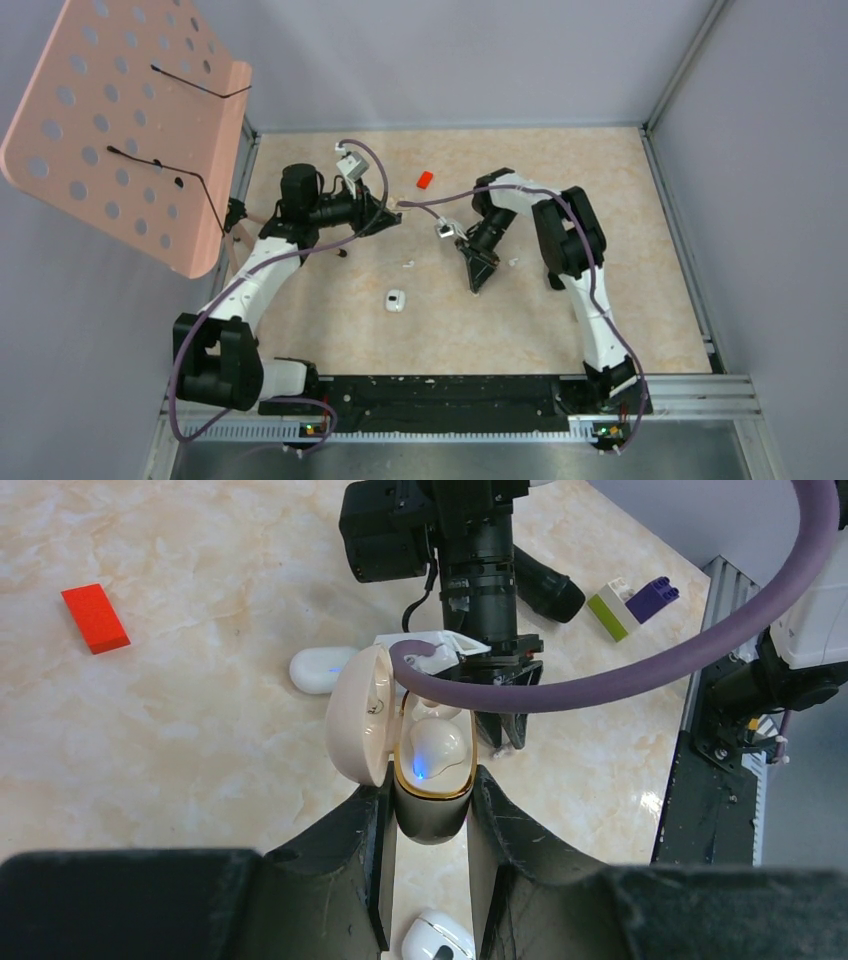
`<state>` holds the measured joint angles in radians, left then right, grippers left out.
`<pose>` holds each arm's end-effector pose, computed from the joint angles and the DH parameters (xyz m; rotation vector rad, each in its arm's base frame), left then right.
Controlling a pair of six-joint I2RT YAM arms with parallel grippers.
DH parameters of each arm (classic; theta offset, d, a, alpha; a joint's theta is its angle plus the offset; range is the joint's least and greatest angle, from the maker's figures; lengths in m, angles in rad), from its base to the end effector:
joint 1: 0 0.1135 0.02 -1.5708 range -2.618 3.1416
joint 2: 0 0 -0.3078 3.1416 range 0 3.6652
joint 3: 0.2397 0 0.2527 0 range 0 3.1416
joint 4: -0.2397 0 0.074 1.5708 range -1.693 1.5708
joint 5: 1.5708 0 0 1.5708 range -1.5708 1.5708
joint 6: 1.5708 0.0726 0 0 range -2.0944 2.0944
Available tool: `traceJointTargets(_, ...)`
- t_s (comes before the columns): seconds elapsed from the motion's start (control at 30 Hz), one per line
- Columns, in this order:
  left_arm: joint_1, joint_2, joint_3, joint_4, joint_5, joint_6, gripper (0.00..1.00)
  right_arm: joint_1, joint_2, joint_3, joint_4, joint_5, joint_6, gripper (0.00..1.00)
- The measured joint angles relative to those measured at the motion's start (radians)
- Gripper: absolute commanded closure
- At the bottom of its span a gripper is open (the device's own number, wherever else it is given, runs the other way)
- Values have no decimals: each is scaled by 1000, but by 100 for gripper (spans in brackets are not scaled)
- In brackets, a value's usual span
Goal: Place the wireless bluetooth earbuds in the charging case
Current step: Place the earbud at the center of the board.
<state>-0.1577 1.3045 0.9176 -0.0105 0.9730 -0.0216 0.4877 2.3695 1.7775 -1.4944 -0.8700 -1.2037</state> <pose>0.2818 -0.1056 0.3289 0.7614 1.7704 -1.0659 0.3434 0.2450 0.1359 1.7564 -1.9873 -1.3890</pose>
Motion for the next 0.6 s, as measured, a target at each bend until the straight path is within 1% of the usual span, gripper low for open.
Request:
traceJointTargets(0.1,0,0,0,-5,-8,0,100,-7,35,45,-1,-20,24,71)
traceJointTargets(0.23,2,0,0,-5,-19,-1,100,-19,67,114,-5,-45,69,70)
traceJointTargets(0.33,2,0,0,2,-14,-3,100,-42,65,151,19,-65,139,70)
traceJointTargets(0.4,0,0,0,3,2,-6,100,-62,51,145,62,-78,201,70)
traceJointTargets(0.43,-2,0,0,3,6,-6,100,-73,23,105,116,-82,243,69)
traceJointTargets(0.5,-2,0,0,4,10,-8,100,-88,-71,-23,233,-69,346,63)
traceJointTargets(0.57,-3,0,0,6,7,-11,100,-99,-251,-248,452,-4,525,59)
traceJointTargets(0.6,-3,0,0,9,4,-14,100,-99,-388,-403,604,53,636,58)
